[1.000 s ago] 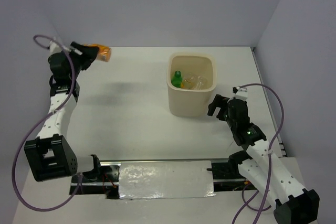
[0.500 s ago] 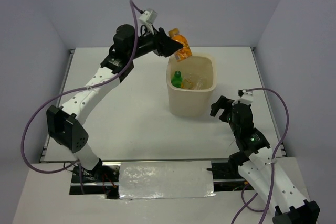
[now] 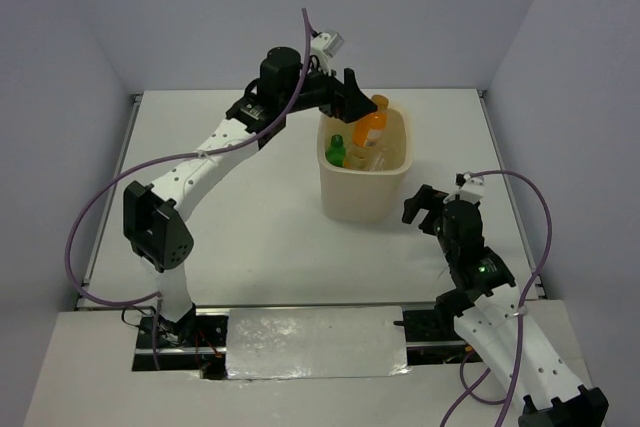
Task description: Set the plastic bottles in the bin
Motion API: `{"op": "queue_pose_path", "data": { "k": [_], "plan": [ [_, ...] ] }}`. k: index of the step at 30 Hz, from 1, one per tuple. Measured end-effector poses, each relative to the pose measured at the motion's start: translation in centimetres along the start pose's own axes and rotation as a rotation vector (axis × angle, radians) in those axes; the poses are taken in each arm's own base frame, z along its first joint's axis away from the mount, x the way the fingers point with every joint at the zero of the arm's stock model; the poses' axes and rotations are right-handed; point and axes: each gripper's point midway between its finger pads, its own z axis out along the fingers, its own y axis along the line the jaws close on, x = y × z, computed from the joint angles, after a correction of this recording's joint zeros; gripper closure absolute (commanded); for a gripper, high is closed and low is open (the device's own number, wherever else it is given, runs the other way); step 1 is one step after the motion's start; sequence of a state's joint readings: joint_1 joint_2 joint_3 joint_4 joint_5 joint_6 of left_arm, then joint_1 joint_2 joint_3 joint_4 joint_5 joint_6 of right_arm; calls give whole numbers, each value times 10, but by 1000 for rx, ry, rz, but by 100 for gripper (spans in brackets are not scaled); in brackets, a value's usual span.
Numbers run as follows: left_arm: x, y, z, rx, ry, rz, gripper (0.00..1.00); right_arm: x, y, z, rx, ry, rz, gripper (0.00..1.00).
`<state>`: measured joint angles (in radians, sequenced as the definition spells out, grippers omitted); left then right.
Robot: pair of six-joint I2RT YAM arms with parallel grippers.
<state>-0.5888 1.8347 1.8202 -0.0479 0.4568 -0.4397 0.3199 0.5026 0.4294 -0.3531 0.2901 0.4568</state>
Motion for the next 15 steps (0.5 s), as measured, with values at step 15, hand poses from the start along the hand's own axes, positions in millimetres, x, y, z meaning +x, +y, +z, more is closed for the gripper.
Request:
{"op": "queue_pose_path", "data": {
  "k": [15],
  "plan": [
    [-60,4,-72,-151,-141,99,1,-1,-4,-1,26,-7,29,0]
  ]
}}
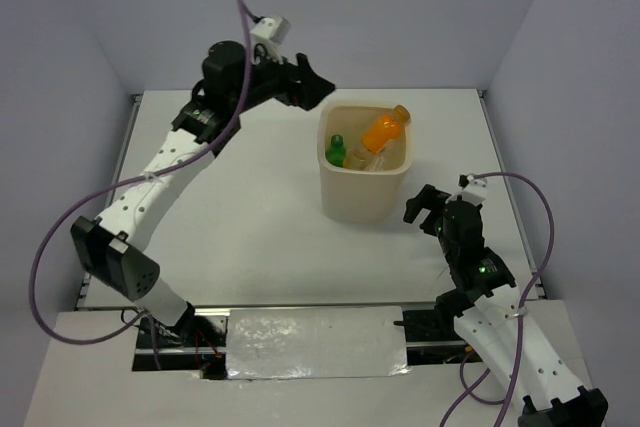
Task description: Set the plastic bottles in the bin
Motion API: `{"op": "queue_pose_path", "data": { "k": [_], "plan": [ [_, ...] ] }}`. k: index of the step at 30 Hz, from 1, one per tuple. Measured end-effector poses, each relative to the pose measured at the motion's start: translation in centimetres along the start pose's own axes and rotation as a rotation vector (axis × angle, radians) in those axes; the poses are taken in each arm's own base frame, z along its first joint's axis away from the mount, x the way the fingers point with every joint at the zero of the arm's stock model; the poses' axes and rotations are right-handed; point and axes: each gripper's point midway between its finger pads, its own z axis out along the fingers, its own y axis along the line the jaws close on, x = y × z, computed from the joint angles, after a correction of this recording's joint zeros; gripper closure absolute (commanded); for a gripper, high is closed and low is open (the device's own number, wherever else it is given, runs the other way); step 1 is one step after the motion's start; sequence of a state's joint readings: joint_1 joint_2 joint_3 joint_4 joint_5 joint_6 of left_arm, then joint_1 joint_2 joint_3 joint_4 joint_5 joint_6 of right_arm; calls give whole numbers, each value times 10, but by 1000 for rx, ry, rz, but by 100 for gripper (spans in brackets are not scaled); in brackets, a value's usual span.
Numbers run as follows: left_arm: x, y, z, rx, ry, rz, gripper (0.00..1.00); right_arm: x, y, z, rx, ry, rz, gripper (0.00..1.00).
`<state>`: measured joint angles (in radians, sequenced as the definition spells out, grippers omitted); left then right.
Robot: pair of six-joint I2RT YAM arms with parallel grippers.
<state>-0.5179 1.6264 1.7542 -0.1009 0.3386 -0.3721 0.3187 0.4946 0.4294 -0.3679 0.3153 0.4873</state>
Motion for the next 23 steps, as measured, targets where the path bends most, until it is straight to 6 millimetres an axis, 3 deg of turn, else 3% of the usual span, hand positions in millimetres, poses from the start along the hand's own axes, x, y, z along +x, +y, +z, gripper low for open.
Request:
{"op": "queue_pose_path", "data": {
  "k": [2,5,8,10,13,16,20,23],
  "plan": [
    [-3,35,-28,-89,-23,-24,1,0,-2,0,13,-2,13,0],
    [8,116,-82,-317,-61,-106,1,0,-6,0,39,-4,36,0],
    [56,195,-144,-600,-56,-237,1,0,-12,-2,73,-6,57,0],
    [96,226,-179,-757,-19,-313,1,-2,-14,-3,88,-12,70,0],
    [155,244,-221,-958,62,-395,1,-12,-16,-6,112,-41,95,0],
    [186,246,-253,-1091,98,-431,1,-21,-19,-9,137,-78,121,0],
    [184,248,-277,-1182,60,-414,1,-30,-21,-11,155,-107,140,0],
    [176,249,-283,-1207,28,-397,1,-33,-22,-12,163,-114,139,0]
  ]
}}
